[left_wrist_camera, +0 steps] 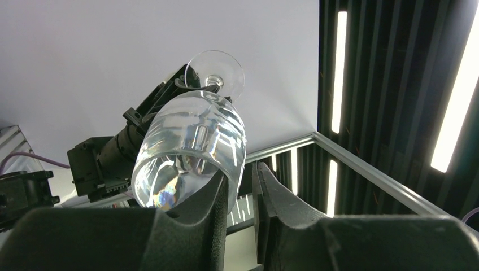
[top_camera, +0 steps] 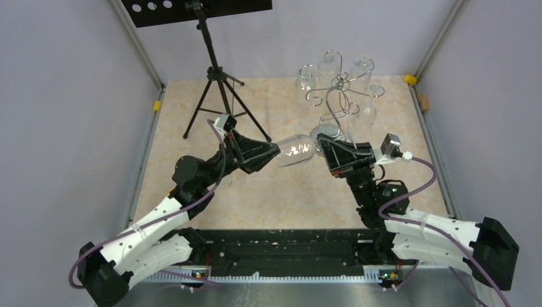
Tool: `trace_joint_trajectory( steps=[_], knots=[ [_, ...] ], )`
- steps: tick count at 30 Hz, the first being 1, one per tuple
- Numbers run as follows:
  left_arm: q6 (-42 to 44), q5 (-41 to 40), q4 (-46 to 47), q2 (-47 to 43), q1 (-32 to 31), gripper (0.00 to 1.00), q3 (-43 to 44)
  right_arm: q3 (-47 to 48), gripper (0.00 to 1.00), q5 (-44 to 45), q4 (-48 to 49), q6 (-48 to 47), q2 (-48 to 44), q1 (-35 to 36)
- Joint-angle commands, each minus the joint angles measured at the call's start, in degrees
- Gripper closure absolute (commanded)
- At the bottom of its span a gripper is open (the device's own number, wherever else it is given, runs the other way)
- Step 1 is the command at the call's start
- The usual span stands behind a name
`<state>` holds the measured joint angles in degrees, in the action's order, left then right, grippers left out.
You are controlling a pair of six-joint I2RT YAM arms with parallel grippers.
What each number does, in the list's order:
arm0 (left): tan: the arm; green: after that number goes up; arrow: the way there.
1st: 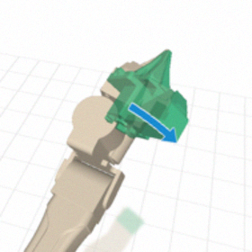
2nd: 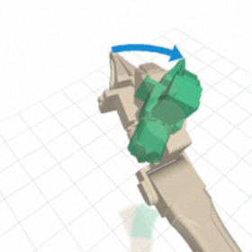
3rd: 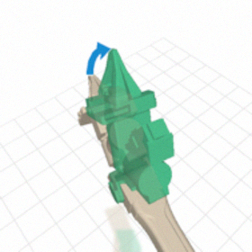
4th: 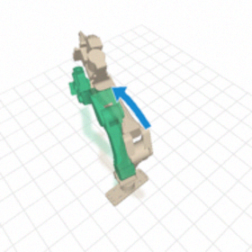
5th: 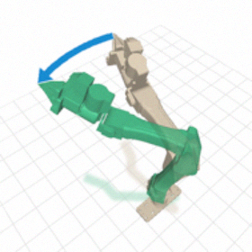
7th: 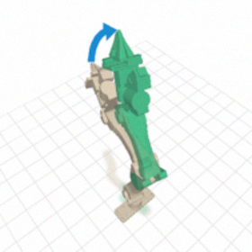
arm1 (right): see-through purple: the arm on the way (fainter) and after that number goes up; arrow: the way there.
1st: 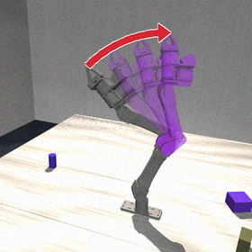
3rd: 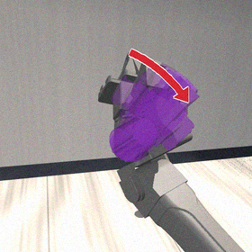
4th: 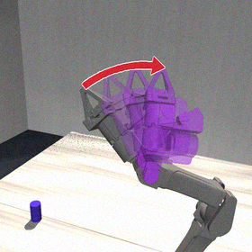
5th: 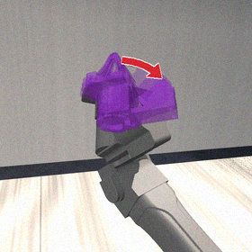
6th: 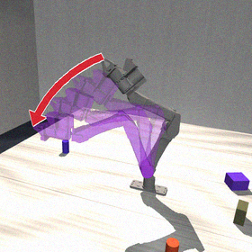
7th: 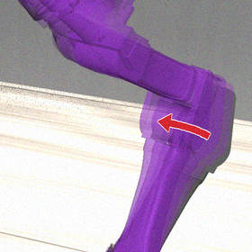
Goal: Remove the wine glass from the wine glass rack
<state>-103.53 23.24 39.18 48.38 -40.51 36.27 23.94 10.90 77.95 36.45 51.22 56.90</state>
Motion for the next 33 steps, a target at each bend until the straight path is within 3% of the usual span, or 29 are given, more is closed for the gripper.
trace_joint_trajectory(
  steps=[1, 6, 8, 10, 15, 17, 19, 22, 30, 33],
  knots=[
    [0.0, 1.7, 5.4, 1.2, 0.3, 0.75, 5.3, 2.1, 1.00, -2.6, -2.6, 0.8, 1.4, 1.0],
    [-0.8, 1.3, 6.0, 1.4, 0.3, 0.76, 5.4, 2.3, 1.00, -3.2, -1.2, 1.8, 3.2, 1.0],
    [-0.6, 1.2, 6.2, 1.4, 0.3, 0.83, 5.8, 1.8, 1.00, -1.5, -0.2, 3.0, 3.8, 1.0],
    [-0.4, 1.1, 6.0, 1.2, 0.3, 0.99, 6.0, 1.2, 1.00, -1.1, 1.8, 3.4, 4.1, 1.1],
    [1.6, -0.8, 3.9, 0.0, 0.3, 1.00, 5.4, 1.2, 1.00, -0.5, 0.2, 4.0, 3.3, 1.0],
    [3.1, -1.6, 3.2, -0.4, 0.3, 1.00, 5.5, 1.6, 0.83, -0.1, -1.8, 4.5, 2.6, 1.1],
    [5.2, -1.8, 1.7, -0.4, 0.3, 1.00, 5.9, 2.2, 0.60, 0.2, -4.8, 4.4, 1.5, 1.0],
    [8.6, -2.2, -1.1, -0.5, 0.4, 1.00, 6.5, 2.7, 0.40, 0.5, -8.4, 3.7, -0.6, 1.1],
    [16.3, -5.8, -5.6, -0.8, 0.6, 1.00, 7.9, 2.5, 0.20, 3.0, -16.2, 3.3, -6.1, 1.0],
    [22.9, -9.2, -11.4, -2.5, 1.1, 1.00, 9.7, 2.3, 0.15, 4.4, -18.8, 4.0, -7.8, 1.1]
  ],
)
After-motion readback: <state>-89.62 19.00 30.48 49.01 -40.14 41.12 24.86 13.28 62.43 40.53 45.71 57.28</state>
